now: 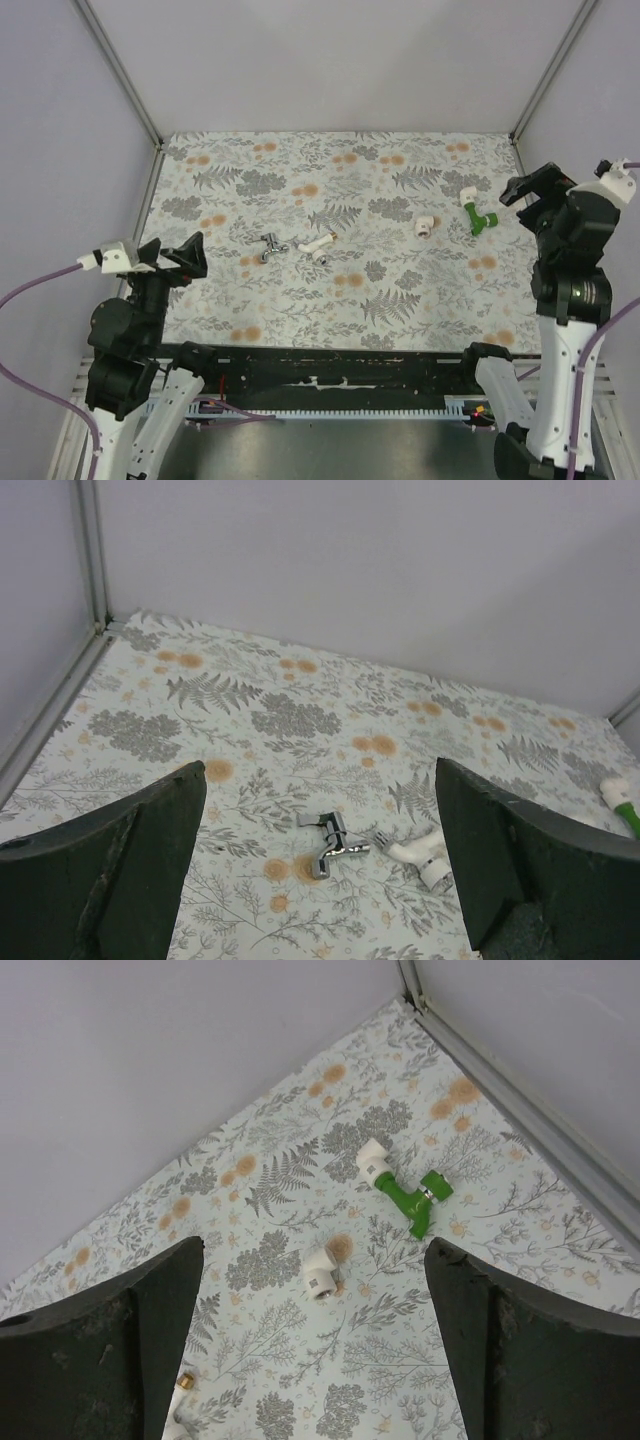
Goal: Install the water faucets
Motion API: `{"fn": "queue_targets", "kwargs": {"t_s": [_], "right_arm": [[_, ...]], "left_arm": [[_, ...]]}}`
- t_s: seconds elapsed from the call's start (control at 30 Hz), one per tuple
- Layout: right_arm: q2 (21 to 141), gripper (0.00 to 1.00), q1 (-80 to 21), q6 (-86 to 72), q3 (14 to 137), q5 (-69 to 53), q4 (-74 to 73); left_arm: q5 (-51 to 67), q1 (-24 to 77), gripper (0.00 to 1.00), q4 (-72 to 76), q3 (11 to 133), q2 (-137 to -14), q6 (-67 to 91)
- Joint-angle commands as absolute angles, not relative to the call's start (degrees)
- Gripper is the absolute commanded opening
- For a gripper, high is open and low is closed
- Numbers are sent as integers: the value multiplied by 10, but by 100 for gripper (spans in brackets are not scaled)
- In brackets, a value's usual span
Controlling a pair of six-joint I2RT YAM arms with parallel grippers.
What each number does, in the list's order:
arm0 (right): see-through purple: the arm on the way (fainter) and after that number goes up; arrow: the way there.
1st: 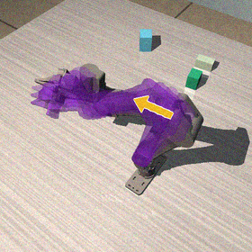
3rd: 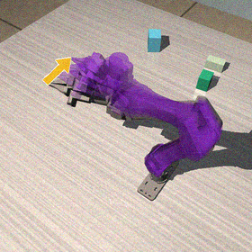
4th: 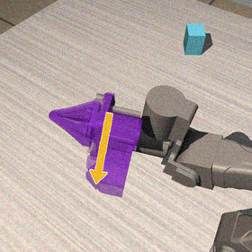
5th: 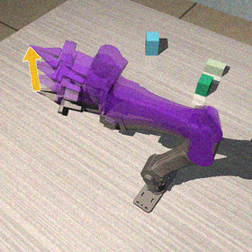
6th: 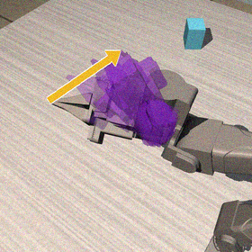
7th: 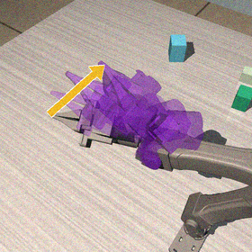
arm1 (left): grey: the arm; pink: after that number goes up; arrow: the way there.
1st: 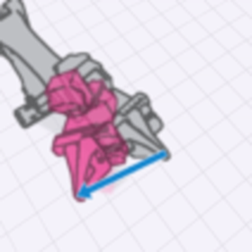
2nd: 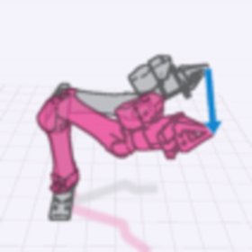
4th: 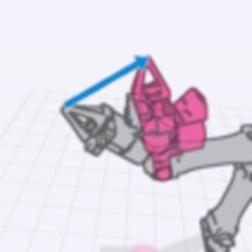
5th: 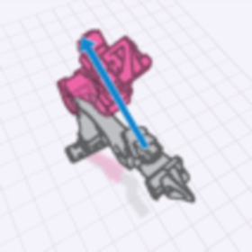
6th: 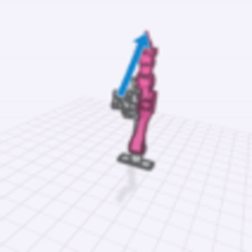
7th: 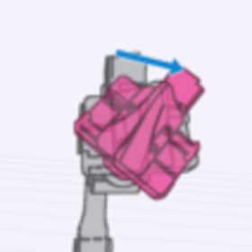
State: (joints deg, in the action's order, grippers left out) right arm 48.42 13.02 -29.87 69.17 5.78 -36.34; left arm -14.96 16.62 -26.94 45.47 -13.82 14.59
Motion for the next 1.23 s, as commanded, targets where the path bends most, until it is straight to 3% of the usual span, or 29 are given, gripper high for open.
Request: {"fn": "queue_targets", "kwargs": {"t_s": [0.0,0.4,0.73,1.2], "right_arm": [[396,98,84,-213,704,180,-409],[182,98,-22,-125,515,209,-280],[108,98,-50,-92,439,234,-228],[82,98,-66,-91,404,244,-206]], "left_arm": [[-220,164,100,-281,488,-115,119],[-229,164,100,-257,437,-76,124],[-229,163,100,-203,351,-84,151],[-207,163,100,-210,349,-121,138]]}}
